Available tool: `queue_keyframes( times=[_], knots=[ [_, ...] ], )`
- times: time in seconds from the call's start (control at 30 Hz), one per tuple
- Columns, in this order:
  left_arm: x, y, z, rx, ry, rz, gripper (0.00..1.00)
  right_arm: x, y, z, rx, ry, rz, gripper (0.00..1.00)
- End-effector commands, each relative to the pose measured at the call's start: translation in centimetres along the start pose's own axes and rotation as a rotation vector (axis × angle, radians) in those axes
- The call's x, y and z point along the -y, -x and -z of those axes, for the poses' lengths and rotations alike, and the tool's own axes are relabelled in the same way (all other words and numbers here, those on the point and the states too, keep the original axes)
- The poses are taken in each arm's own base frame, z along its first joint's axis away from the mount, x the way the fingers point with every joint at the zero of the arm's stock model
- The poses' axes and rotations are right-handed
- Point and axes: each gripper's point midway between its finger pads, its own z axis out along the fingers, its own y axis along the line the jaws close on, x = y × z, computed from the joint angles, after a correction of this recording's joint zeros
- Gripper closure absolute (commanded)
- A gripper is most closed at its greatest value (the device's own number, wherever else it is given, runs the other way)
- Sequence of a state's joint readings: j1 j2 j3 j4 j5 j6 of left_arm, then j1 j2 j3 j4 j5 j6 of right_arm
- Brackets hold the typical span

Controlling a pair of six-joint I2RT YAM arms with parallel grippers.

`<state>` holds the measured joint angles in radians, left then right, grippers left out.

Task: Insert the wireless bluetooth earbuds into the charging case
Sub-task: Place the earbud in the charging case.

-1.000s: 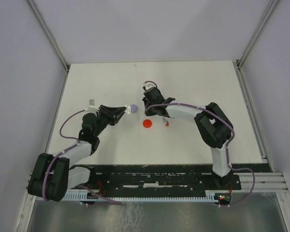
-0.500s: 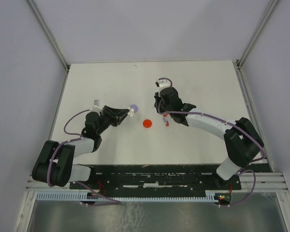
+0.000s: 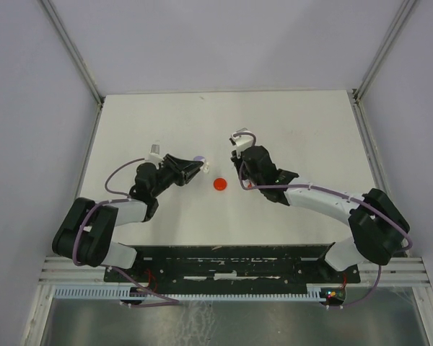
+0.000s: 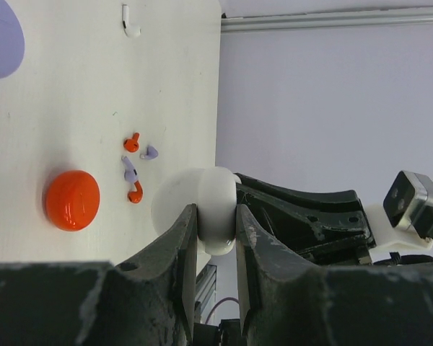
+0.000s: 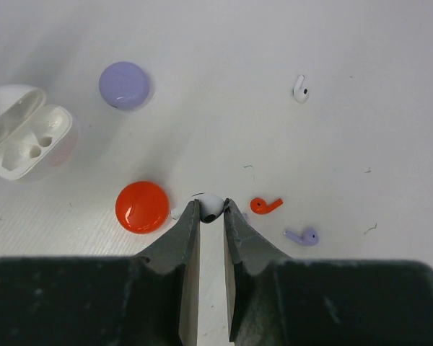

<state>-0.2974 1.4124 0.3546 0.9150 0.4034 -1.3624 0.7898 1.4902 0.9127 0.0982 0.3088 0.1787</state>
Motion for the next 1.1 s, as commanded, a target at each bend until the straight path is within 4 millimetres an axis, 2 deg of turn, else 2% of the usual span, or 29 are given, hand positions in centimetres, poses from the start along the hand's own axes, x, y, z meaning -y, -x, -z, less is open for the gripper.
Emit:
queue_keyframes(
  times=[0.0,0.3,0.7,1.07],
  knots=[
    [2.7,-0.2,-0.9,-0.015,-0.079,-0.006,0.97,-0.5,3.6,1.3,0.142,-0.001,0.026,0.84],
    [2.9,-1.7,-2.0,-0.065,-0.074,0.012,0.97,-1.6,4.7,2.3,0.179,-0.021,0.087,0.84],
    [3.2,-3.9,-3.5,-0.144,-0.084,0.008,0.97,-2.2,5.3,3.2,0.207,-0.072,0.153,0.85],
    [3.8,-5.2,-4.2,-0.190,-0.104,0.008,0.97,-2.5,5.1,3.2,0.217,-0.121,0.217,0.85]
  ],
)
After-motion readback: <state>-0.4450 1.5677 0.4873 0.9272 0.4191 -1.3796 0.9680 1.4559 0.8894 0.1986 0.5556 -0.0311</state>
